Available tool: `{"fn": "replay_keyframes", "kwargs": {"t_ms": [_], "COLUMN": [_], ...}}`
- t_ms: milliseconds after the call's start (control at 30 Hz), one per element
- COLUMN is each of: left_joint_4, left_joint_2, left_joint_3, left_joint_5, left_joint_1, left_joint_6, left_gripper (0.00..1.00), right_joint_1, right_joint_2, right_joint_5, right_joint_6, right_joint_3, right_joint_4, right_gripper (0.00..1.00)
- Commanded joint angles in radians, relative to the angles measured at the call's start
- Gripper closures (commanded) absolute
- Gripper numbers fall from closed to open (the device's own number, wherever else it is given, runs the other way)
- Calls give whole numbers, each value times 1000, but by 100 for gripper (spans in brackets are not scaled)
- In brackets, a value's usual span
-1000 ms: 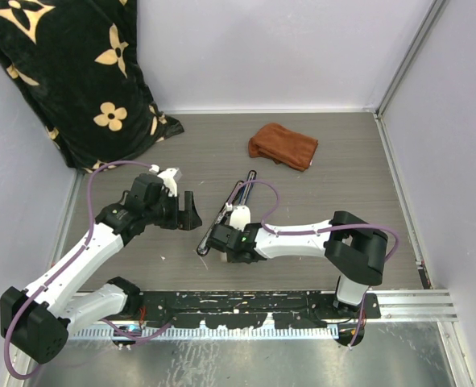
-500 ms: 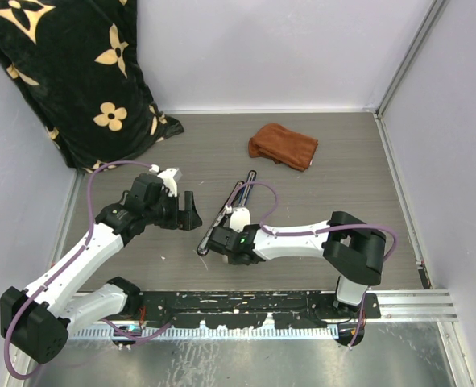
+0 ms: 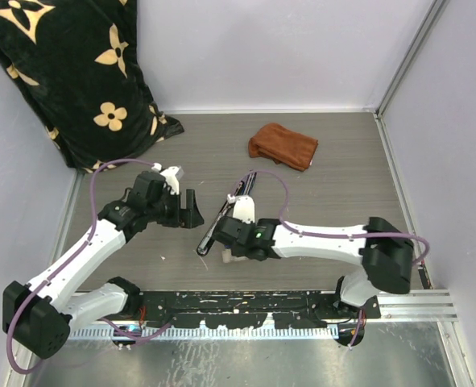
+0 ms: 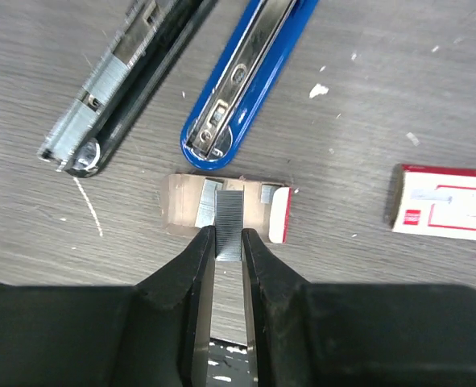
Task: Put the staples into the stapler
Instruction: Pick up the staple from the staple box, then adjust the stapler at the center of the board.
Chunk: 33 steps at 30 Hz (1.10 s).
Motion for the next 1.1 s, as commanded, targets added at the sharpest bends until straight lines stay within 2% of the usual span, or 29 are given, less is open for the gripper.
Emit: {"fn": "replay_keyframes", "kwargs": {"t_ms": [0, 267, 467, 733, 1067], "left_joint_4": [94, 172, 248, 299, 290], "left_joint_2": [51, 284, 455, 696, 786], "left_joint_3": [64, 177, 273, 413, 444], "left_joint_5": [56, -21, -38, -44, -52], "left_joint_1": [-19, -205, -245, -246, -247], "left_joint_6": [-32, -58, -59, -68, -93], "left_gripper": [21, 22, 23, 27, 30], "right_joint_1": [-53, -304, -440, -495, -502], "right_joint_2": [-156, -358, -465, -529, -590], "right_joint_5": [35, -54, -103, -147, -191], "right_joint_6": [-90, -235, -314, -333, -323], "right_joint_3": [9, -169, -225, -258, -287], "right_joint_4": [-35, -1, 0, 4, 3], "right_gripper": [77, 77, 76, 76, 76]}}
